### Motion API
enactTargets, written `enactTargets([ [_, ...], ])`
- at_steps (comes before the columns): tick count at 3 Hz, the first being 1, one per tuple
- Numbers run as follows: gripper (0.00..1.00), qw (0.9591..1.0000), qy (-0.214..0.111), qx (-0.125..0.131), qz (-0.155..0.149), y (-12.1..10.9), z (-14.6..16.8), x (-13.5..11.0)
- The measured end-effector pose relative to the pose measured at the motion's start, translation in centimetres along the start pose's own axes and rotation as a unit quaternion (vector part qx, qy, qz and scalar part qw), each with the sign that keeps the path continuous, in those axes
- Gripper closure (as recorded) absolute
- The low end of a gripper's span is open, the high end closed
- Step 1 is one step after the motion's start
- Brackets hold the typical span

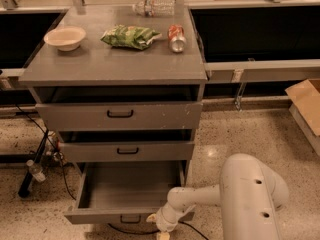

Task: Close bottom drawer

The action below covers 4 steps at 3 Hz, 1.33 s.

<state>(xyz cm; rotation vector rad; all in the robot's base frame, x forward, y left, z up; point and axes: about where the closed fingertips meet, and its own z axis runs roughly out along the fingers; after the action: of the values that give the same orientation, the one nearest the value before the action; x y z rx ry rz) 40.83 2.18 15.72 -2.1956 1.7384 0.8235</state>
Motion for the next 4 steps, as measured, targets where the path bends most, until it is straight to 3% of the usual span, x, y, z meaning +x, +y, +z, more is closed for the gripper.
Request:
enactTargets([
  [3,0.90,1.0000,0.000,0.000,0.000,0.01,0.01,0.00],
  [4,1.00,1.0000,0.000,0.000,0.000,0.00,0.01,0.00],
])
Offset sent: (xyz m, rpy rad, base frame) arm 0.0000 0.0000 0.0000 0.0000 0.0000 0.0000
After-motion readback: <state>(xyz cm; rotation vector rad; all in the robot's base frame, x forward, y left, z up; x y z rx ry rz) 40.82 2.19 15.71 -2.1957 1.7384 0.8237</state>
